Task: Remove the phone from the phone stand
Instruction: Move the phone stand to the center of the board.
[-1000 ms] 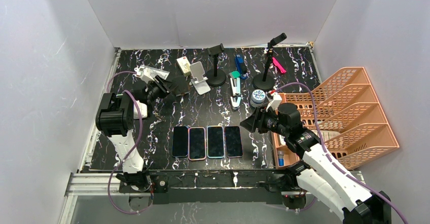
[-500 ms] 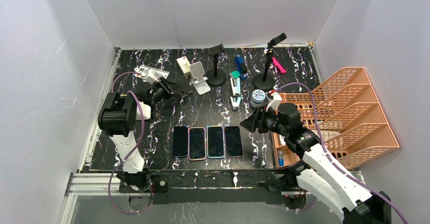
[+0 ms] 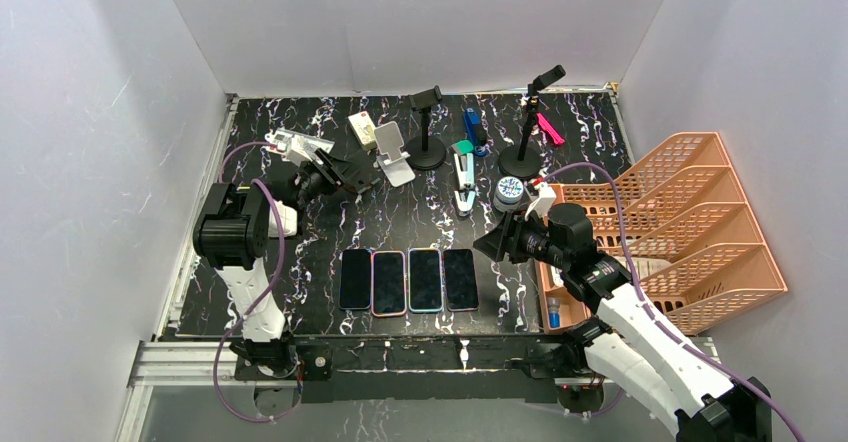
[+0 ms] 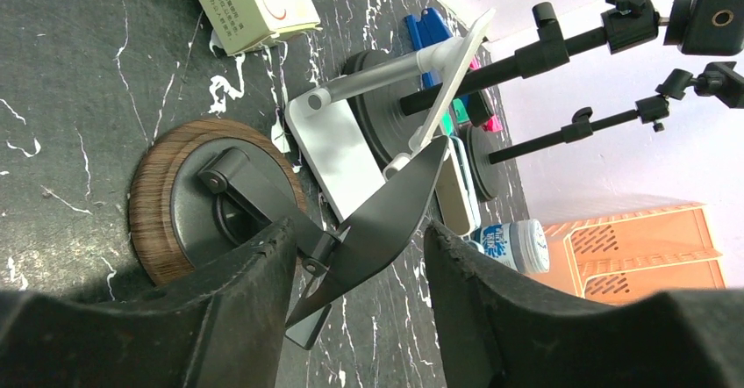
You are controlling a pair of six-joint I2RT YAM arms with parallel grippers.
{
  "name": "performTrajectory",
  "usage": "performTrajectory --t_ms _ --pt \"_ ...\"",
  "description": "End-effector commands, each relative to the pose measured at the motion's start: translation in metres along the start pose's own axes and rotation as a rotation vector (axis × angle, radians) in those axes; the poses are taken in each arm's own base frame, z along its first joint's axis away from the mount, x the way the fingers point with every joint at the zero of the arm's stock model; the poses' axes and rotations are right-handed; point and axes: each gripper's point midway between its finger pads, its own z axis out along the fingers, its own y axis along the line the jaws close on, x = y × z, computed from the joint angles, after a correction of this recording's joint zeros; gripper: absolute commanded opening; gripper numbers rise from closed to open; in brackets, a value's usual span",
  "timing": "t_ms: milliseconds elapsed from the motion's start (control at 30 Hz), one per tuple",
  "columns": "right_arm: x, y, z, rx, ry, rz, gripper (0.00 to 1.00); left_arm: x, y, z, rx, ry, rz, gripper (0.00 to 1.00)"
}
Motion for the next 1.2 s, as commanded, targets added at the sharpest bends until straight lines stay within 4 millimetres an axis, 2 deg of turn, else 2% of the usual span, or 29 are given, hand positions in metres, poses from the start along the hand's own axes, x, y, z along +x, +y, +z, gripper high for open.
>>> performTrajectory --t_ms 0,267,300,333,400,600,800,1000,1167 --pt "-0.011 0.004 0.0 -0.014 -0.043 -0.02 0.61 -0.015 -0.019 -0.003 0.044 -0.053 0.052 0.55" --pt "-0.01 0.002 0.001 -0.007 -0.038 -0.021 0.61 -0.015 -0.016 -0.009 0.018 -0.074 0.067 0.64" --pt "-0.01 0.002 0.0 -0.005 -0.039 -0.021 0.61 -0.015 -0.016 -0.009 0.018 -0.075 0.068 0.67" --pt "-0.01 0.002 0.0 -0.004 -0.04 -0.023 0.61 -0.016 -0.017 -0.01 0.019 -0.077 0.069 0.74" --pt "-0.01 0.001 0.0 -0.001 -0.039 -0.022 0.61 -0.017 -0.021 -0.01 0.028 -0.079 0.077 0.78" --pt "-0.01 0.001 -0.001 0.002 -0.04 -0.025 0.61 -0.025 -0.025 -0.018 0.012 -0.121 0.087 0.8" --pt "-0.013 0.001 -0.001 0.008 -0.041 -0.03 0.61 -0.029 -0.022 -0.036 -0.052 -0.189 0.089 0.8" --pt "-0.016 0.002 -0.002 0.013 -0.046 -0.039 0.62 -0.039 -0.031 -0.052 -0.089 -0.238 0.115 0.8" --pt "-0.017 0.002 -0.001 0.014 -0.046 -0.04 0.62 -0.04 -0.034 -0.06 -0.112 -0.238 0.142 0.8"
